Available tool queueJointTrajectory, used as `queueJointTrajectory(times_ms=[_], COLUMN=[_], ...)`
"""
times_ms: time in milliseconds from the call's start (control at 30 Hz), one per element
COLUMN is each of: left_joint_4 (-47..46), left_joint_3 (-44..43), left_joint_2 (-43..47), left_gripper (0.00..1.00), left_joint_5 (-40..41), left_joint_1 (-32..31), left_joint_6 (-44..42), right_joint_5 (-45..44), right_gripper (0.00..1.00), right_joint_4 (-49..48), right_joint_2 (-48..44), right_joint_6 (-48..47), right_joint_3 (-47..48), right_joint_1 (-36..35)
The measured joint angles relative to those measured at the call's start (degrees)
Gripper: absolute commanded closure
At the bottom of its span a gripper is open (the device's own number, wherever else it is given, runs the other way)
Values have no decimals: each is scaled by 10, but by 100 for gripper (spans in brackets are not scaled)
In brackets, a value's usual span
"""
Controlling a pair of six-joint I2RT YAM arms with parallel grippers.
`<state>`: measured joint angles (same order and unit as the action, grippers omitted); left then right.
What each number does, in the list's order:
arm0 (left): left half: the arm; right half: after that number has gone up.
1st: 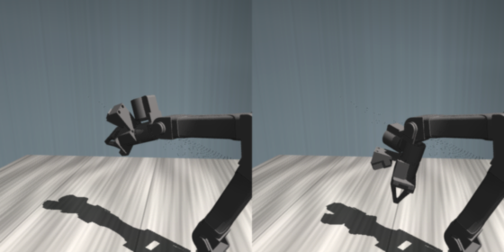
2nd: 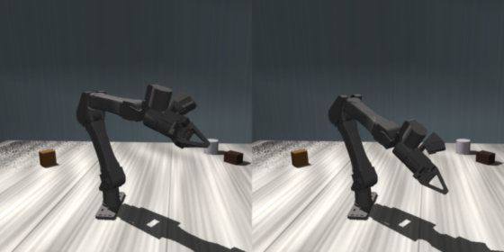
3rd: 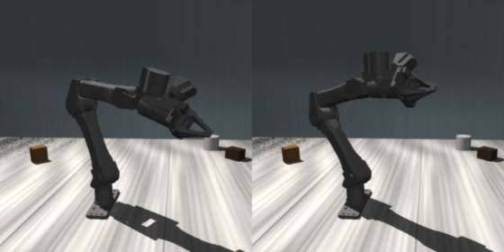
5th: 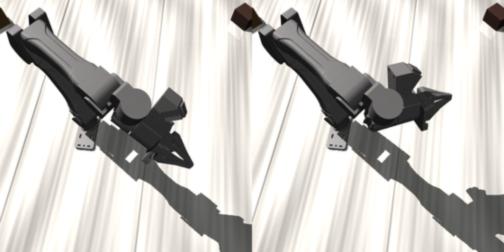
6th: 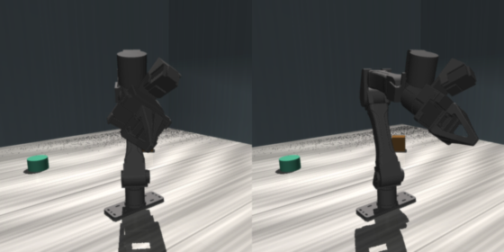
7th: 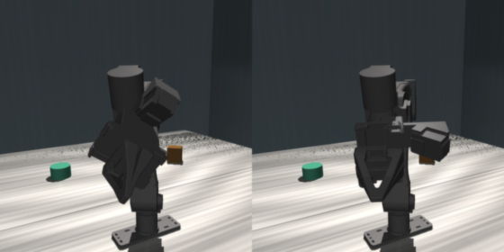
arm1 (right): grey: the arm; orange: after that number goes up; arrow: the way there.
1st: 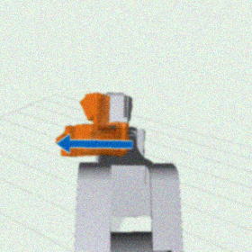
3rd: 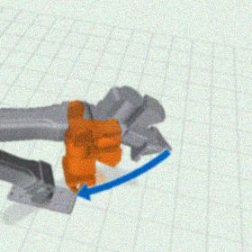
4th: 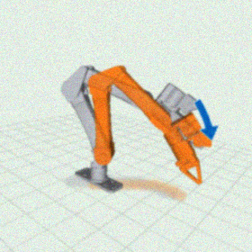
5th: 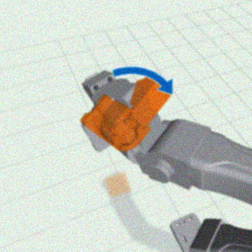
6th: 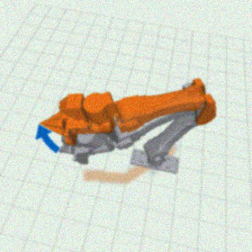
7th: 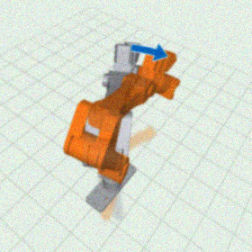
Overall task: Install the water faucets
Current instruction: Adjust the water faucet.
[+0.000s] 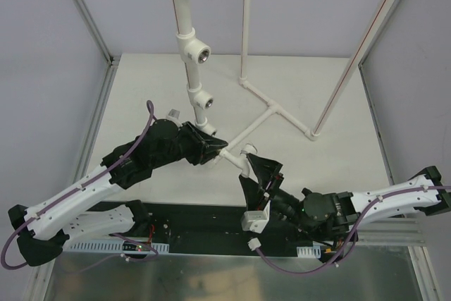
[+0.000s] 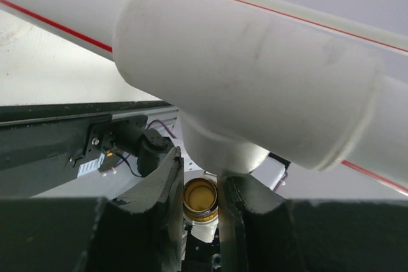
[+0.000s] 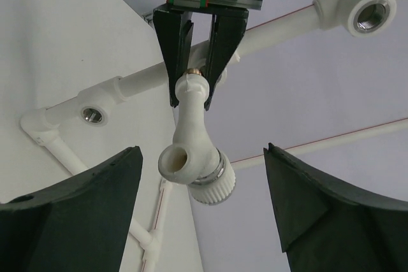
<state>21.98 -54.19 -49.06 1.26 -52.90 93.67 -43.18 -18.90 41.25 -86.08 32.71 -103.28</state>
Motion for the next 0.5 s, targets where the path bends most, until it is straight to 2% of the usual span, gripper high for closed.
queueJointTrajectory(times_ms=[167, 267, 400, 500], left_joint_4=[9, 13, 13, 14], left_joint_3=[0, 0, -2, -4], left_joint_2=[-14, -19, -24, -25], left_gripper=[100, 100, 100, 100], left_joint_5=[-30, -46, -64, -70], left_joint_1=[0, 0, 0, 0], left_joint_6=[-1, -1, -2, -2], right_joint_5=[13, 21, 36, 47], right_gripper=[21, 27, 56, 71], right_joint_4=[16, 25, 31, 33], right_joint_2=[23, 29, 35, 39], right_joint_6=[-3, -4, -8, -11], right_joint_3=[8, 8, 8, 8], right_joint_1=[2, 8, 28, 41])
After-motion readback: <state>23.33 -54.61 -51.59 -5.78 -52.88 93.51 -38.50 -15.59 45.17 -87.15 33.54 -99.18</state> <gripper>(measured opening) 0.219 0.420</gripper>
